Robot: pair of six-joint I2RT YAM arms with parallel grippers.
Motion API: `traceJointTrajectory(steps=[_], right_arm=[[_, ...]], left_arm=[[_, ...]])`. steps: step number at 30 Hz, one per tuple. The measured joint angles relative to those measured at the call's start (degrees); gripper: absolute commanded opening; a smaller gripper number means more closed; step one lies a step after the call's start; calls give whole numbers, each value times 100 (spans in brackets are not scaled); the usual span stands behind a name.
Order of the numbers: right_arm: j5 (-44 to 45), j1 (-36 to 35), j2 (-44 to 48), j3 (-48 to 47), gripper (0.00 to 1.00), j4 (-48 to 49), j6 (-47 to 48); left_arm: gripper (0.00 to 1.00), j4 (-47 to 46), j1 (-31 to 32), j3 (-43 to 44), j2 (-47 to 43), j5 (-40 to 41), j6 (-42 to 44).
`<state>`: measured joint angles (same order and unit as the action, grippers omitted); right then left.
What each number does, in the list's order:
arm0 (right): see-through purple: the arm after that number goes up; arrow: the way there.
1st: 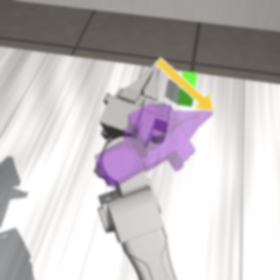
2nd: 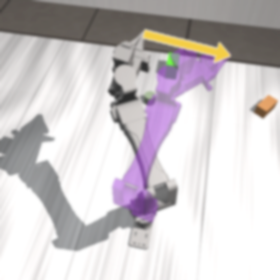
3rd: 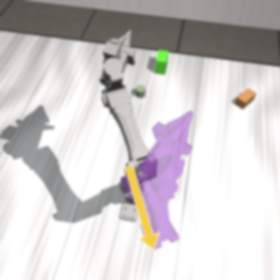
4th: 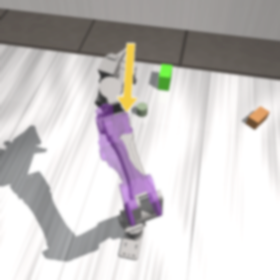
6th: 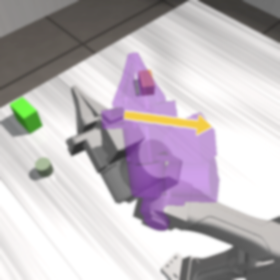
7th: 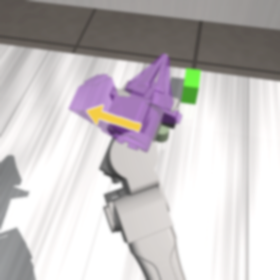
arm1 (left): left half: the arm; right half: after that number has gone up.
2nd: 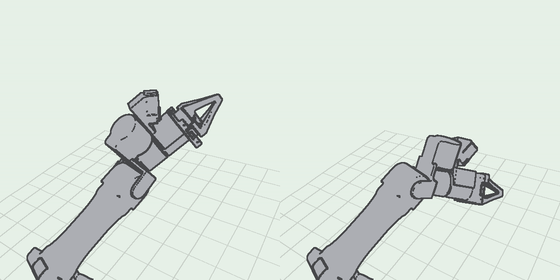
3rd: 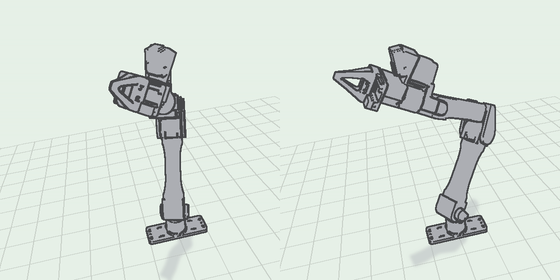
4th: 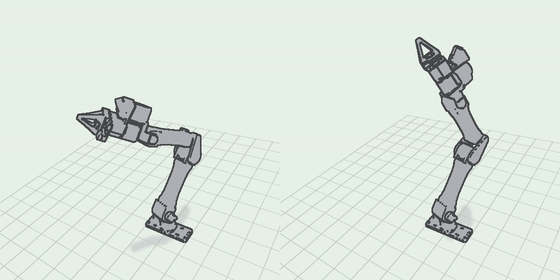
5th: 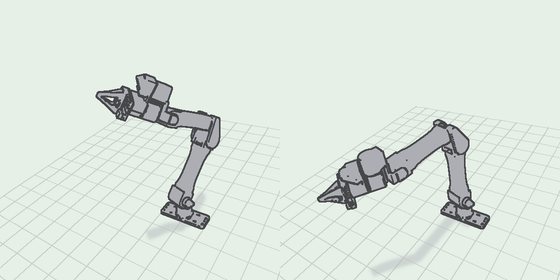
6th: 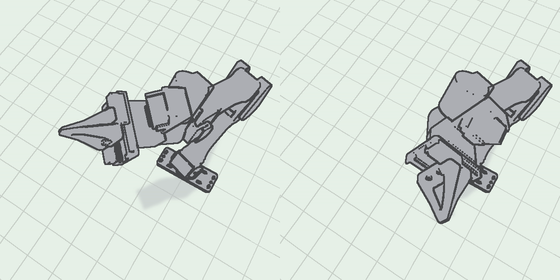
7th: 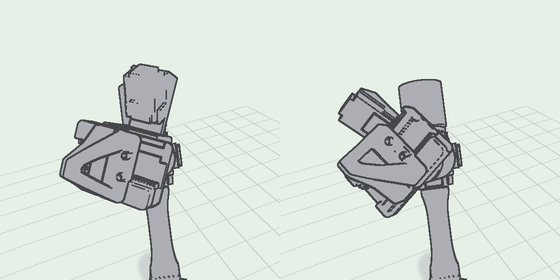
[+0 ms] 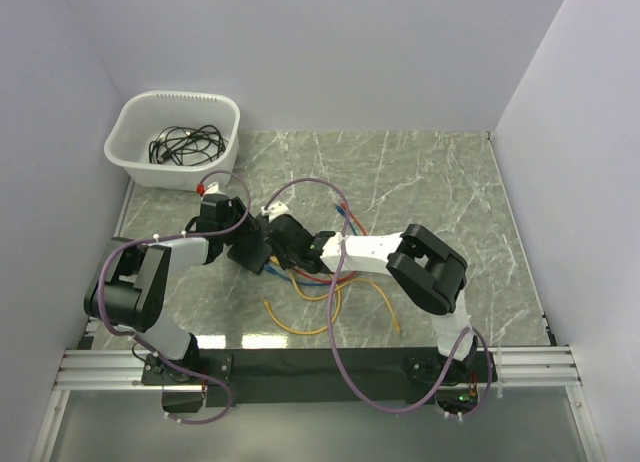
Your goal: Insert the plug into the switch port
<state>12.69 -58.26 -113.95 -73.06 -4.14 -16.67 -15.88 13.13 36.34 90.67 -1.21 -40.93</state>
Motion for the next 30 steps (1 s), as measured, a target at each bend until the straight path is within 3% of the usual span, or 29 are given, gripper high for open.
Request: traceJointTrajectory(steps=[13,30], right_arm=[[96,2,-42,-39,0,118,380],[-382,153,90,798,0,1484,767]], left_arm=[[59,-24,-7,50,61,-46,114],[57,-70,-59,269,291,-302,372]])
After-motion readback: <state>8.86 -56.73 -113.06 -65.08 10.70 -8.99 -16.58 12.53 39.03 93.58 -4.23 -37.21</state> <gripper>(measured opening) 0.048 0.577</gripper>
